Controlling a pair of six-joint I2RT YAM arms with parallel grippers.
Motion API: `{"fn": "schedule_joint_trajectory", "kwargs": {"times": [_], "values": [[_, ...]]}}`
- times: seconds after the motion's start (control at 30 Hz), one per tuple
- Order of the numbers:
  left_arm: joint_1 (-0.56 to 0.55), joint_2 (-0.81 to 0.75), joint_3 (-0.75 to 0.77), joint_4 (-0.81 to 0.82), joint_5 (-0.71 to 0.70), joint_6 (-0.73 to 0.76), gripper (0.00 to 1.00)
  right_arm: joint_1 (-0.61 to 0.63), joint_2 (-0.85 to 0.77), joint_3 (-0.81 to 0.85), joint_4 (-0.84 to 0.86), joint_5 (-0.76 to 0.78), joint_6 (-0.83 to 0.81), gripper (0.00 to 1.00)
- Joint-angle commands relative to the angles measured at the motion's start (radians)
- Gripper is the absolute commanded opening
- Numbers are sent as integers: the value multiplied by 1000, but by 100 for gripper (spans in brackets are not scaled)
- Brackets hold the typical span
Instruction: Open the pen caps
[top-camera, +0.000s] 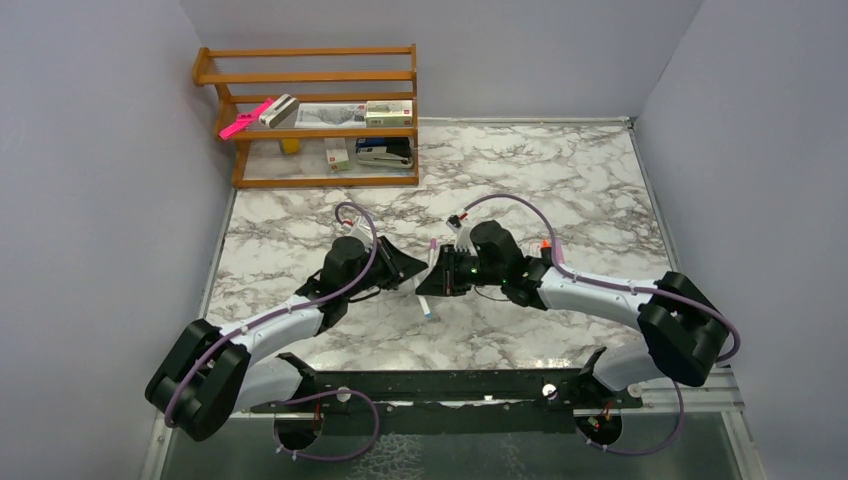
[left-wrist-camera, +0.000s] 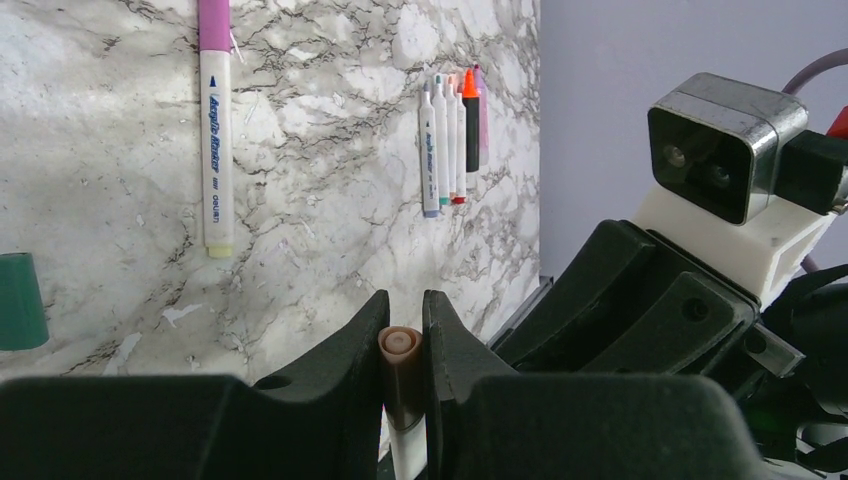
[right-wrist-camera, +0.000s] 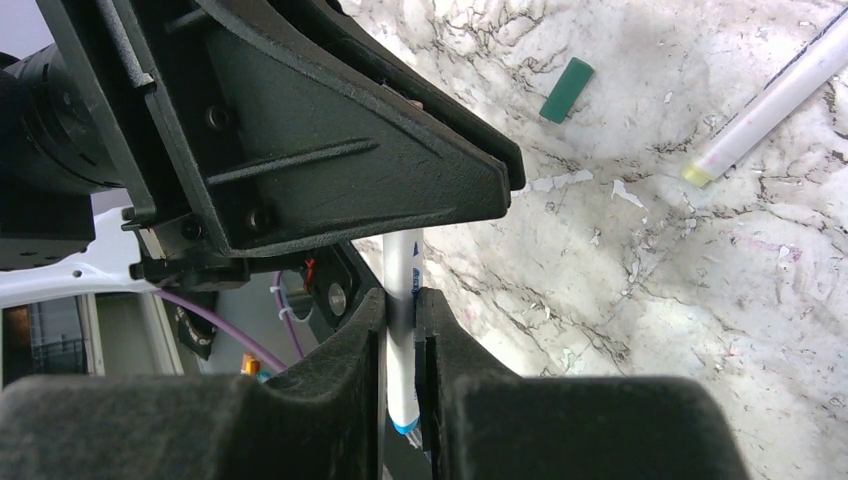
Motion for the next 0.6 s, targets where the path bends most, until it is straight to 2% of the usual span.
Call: {"fn": "schedule_joint_trajectory", "kwargs": {"times": [0.0, 0.2, 0.57], "values": [[-4, 8, -11, 14, -1, 21, 7, 7, 14, 33, 10, -9, -5, 18], [-4, 10, -9, 14, -1, 21, 6, 8, 24, 33, 15, -18, -1, 34], [-6, -5, -4, 14, 1, 13, 6, 32, 71, 64, 27, -15, 6, 37]]}}
